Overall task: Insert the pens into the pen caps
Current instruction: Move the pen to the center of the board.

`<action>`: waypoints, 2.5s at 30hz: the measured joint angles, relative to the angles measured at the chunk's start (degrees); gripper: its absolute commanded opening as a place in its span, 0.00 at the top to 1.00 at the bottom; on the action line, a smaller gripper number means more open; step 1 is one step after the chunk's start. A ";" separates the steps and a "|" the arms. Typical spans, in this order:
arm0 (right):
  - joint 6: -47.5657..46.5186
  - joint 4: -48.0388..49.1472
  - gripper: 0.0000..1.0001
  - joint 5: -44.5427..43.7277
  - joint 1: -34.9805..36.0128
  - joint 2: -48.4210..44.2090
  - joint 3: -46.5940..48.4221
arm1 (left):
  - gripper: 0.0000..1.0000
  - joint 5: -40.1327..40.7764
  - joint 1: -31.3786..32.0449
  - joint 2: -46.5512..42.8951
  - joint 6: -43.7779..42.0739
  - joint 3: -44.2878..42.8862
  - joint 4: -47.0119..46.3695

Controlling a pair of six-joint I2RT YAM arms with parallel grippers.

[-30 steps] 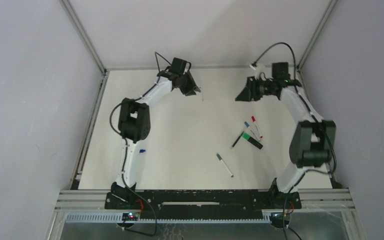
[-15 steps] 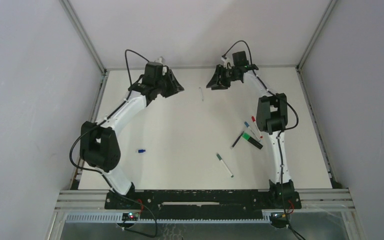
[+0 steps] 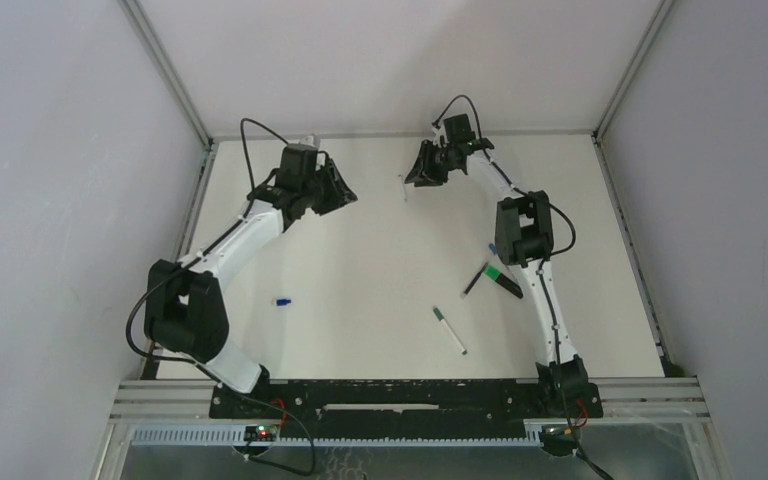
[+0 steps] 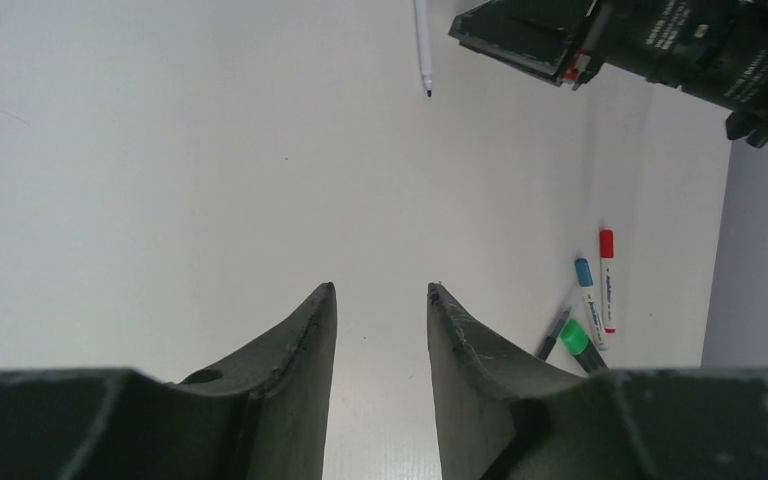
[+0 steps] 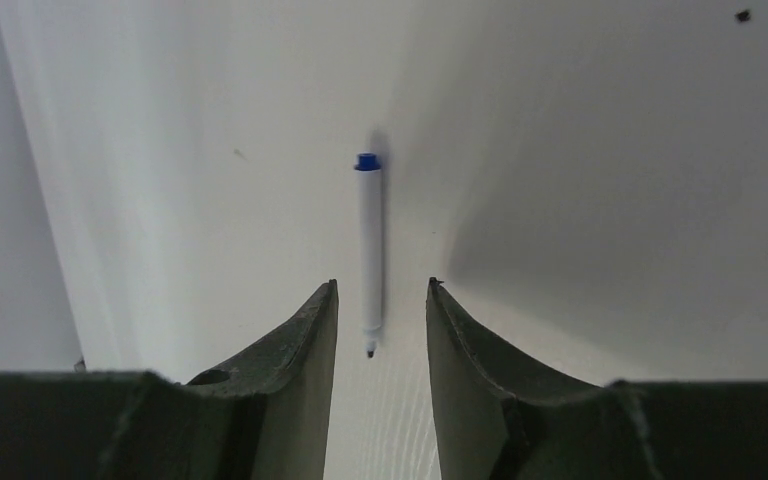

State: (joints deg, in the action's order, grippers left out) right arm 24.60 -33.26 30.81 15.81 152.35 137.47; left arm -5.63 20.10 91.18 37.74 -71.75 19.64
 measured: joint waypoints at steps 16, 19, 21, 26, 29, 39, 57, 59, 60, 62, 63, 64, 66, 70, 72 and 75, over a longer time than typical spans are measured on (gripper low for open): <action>-1.75 -1.38 0.64 -5.70 2.99 1.75 2.01 | 0.57 0.09 -0.81 -2.14 -0.07 1.70 0.42; -2.78 -2.36 0.66 -7.58 3.69 1.75 2.60 | 0.57 0.04 -0.87 -3.74 -0.13 2.56 0.28; -3.72 -2.86 0.67 -8.92 4.17 1.75 2.89 | 0.57 -0.02 -0.96 -4.72 -0.17 3.37 0.39; -5.55 -3.80 0.71 -12.20 5.49 1.75 3.54 | 0.57 -0.17 -1.38 -6.58 -0.22 5.38 0.61; -6.60 -4.15 0.73 -14.43 6.32 1.75 3.78 | 0.57 -0.44 -1.66 -7.78 -0.31 6.32 0.90; -10.62 -4.79 0.85 -22.77 9.16 0.55 2.80 | 0.57 -1.14 -2.10 -13.53 -2.27 9.14 1.40; -14.05 -1.92 0.83 -22.71 14.91 -25.22 -38.58 | 0.55 -2.56 -2.25 -30.56 -4.98 22.97 1.03; -13.88 -1.68 0.81 -21.92 15.63 -29.05 -44.44 | 0.54 -2.49 -2.27 -33.42 -5.29 25.11 0.79; -13.79 -1.75 0.80 -21.49 16.02 -30.75 -46.99 | 0.54 -2.47 -2.27 -34.67 -5.42 25.86 0.76; -13.73 -1.68 0.76 -20.96 16.81 -33.29 -50.71 | 0.53 -2.23 -2.29 -37.27 -5.88 27.12 0.57; -13.64 -1.68 0.71 -20.41 17.33 -34.64 -52.50 | 0.53 -2.03 -2.29 -38.80 -6.23 27.74 0.44; -13.57 -1.68 0.69 -20.11 17.62 -35.32 -53.31 | 0.53 -1.97 -2.29 -40.13 -6.36 28.22 0.35; -13.40 -1.70 0.64 -19.43 18.10 -36.70 -54.62 | 0.53 -1.75 -2.29 -42.75 -6.78 28.92 0.11; -13.73 -2.03 0.58 -18.23 17.97 -39.23 -54.60 | 0.49 -0.72 -2.29 -47.93 -7.17 30.12 -0.09; -14.05 -3.56 0.57 -17.35 17.35 -40.54 -52.98 | 0.43 0.02 -2.29 -51.21 -7.28 31.08 -0.13; -15.21 -4.92 0.58 -15.26 15.56 -42.34 -49.22 | 0.31 1.92 -2.29 -57.29 -7.28 32.94 0.13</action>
State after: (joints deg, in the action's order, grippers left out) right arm 9.39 -38.17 15.55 31.38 110.02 88.25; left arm -3.70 17.80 33.89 30.46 -38.81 19.77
